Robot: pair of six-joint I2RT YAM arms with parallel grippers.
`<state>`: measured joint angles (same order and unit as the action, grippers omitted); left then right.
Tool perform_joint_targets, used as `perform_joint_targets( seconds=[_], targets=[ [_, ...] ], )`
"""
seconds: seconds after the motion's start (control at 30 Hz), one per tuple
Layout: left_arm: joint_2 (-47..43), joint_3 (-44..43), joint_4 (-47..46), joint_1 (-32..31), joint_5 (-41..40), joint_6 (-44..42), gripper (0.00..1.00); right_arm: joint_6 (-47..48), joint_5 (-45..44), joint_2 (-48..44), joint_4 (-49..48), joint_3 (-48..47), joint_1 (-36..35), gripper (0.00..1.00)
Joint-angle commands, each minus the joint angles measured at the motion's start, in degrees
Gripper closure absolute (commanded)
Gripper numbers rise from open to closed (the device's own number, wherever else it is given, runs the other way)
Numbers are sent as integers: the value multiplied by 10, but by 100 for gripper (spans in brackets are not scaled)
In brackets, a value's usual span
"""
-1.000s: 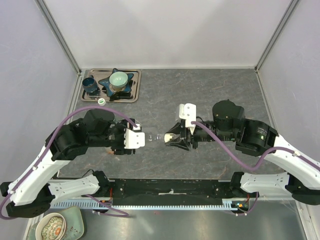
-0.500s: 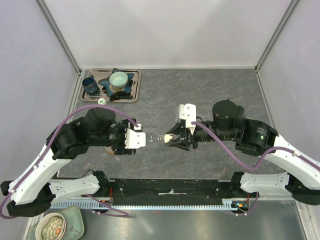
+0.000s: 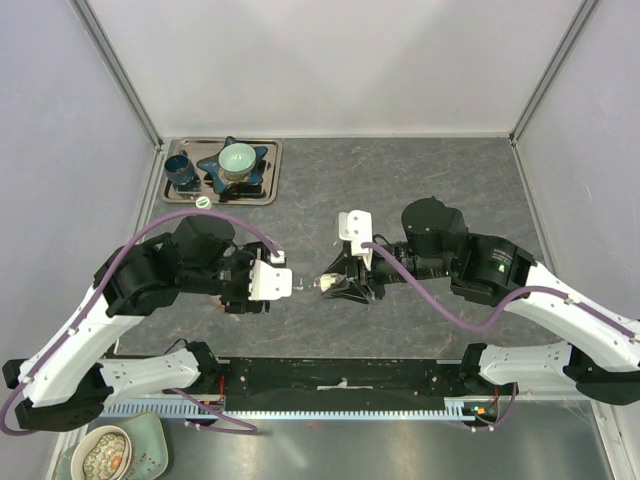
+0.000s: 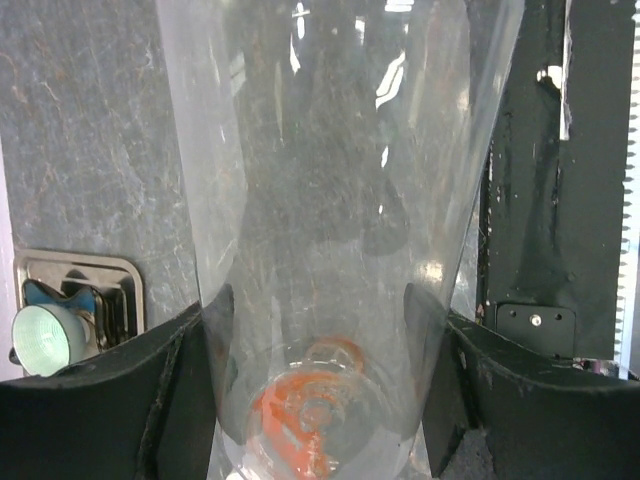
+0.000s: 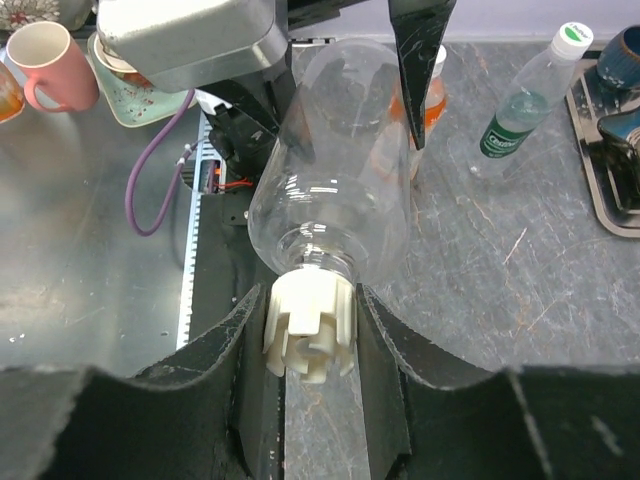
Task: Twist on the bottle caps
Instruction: Screw the bottle cap onto the plastic bottle.
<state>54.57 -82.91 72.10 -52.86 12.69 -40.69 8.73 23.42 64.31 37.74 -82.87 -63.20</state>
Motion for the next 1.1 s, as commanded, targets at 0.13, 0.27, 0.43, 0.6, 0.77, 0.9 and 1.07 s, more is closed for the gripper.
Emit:
perform_joint_targets(
  seconds=[0.13,0.27,0.43,0.6,0.77,0.9,1.07],
  targets=[
    [26,-77,-74,0,45,30,75,-15,15,4,-30,15,-6,80],
    [38,-90,-107,0,61,81,77,-19,-16,-5,-67,30,-7,81],
    [55,-109,-160,1,78,137,80,-40,-25,-23,-130,52,-8,82],
    [68,-119,-184,-2,80,102,80,-69,16,21,-87,16,-8,82],
    [64,-103,-213,-4,77,76,80,-106,48,54,-30,-11,-7,82],
    [42,-52,-251,-8,59,63,79,-150,53,85,15,-45,-7,80],
    [34,-33,-264,-12,38,55,79,-180,31,129,87,-83,-8,80]
  ],
)
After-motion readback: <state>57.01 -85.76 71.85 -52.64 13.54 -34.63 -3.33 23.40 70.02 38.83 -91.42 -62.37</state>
